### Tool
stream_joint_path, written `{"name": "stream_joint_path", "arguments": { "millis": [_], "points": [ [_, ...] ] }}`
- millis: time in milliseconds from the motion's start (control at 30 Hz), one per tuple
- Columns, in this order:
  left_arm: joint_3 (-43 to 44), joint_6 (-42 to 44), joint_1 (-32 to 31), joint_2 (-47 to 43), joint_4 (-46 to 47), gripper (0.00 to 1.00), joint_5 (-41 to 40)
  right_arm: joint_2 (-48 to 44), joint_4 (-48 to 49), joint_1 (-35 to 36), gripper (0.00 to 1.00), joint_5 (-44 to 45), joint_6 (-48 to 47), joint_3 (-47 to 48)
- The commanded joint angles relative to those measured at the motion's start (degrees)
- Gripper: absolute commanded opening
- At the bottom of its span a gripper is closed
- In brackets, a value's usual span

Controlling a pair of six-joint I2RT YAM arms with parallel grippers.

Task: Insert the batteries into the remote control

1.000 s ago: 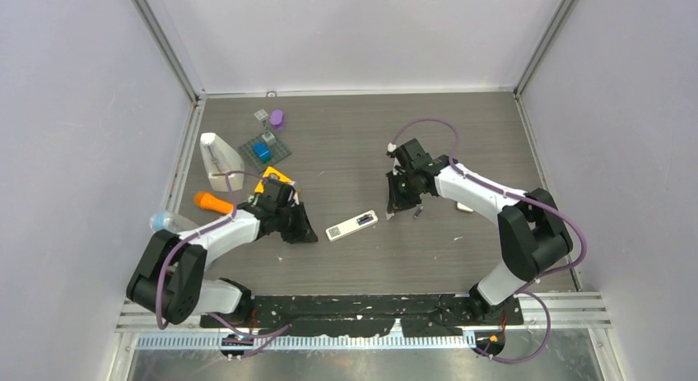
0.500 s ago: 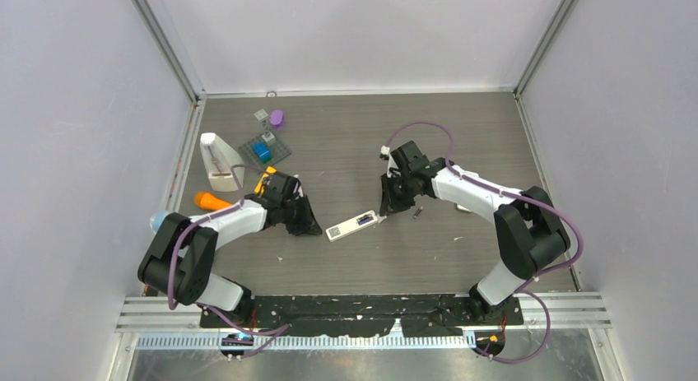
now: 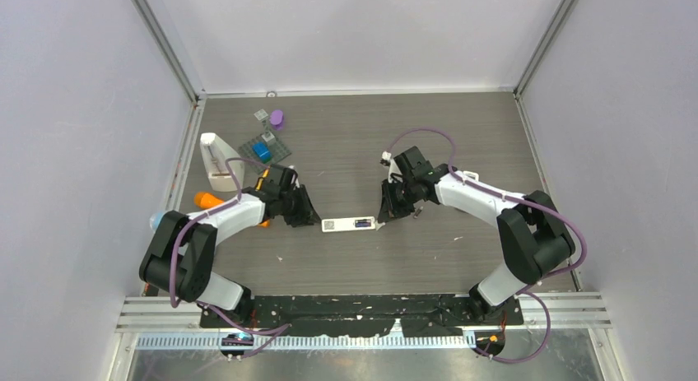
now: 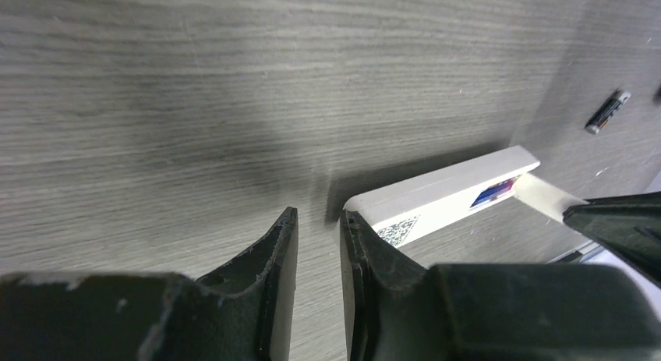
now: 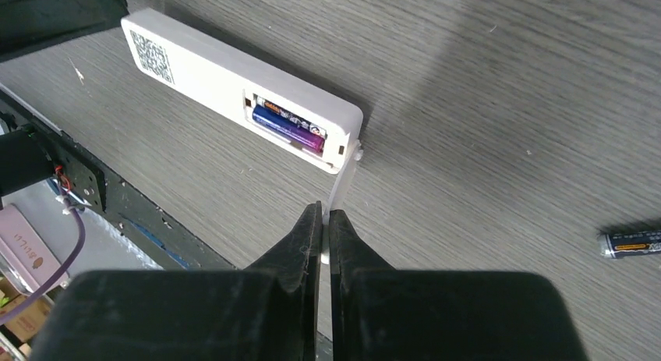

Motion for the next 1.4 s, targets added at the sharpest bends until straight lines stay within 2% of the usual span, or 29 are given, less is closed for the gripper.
{"name": "stream_joint_path", "arguments": {
  "millis": [0,167,300,400,533,667,800,967,1133,1367],
  "points": [
    [3.0,-0.6,1.0,0.4,0.8,0.27,-1.4,-2.7,1.6,0.3,0.05,-2.4,1.5,-0.1],
    [4.7,-0.4,1.7,1.3,-2.5,0.28,-4.3,-3.7,-2.8,0.2,0.05,6.5,2.4,1.2],
    [5.5,-0.2,2.4,0.6,-5.4,0.30,-7.7,-6.1,-3.8,0.2,0.05,8.9,3.0,2.7],
    [5.2,0.0,2.8,-1.9,-5.1,0.38,-7.3,-7.8,-2.5,0.2,0.05,5.6,3.2,3.5],
    [3.0,1.6,2.8,-4.5,0.2,0.51,-2.0,-8.0,2.5,0.2,0.05,-1.3,6.1,2.5],
    [1.7,3.2,2.7,-3.4,3.9,0.59,3.2,-6.6,9.3,0.2,0.05,-6.2,10.4,0.3],
    [0.0,3.7,2.7,-2.2,7.1,0.61,8.5,-5.2,21.0,0.3,0.05,-9.7,17.5,-4.3],
    [-1.7,4.4,2.7,-2.6,8.5,0.64,9.8,-2.1,31.6,0.5,0.05,-11.6,24.6,-8.8],
    [-1.9,5.3,2.7,-1.9,7.7,0.64,9.8,0.0,34.1,0.7,0.05,-12.0,27.1,-10.7],
    [-1.6,5.9,2.7,-0.5,6.1,0.64,8.4,1.5,31.4,0.7,0.05,-9.9,27.6,-10.2]
  ]
}}
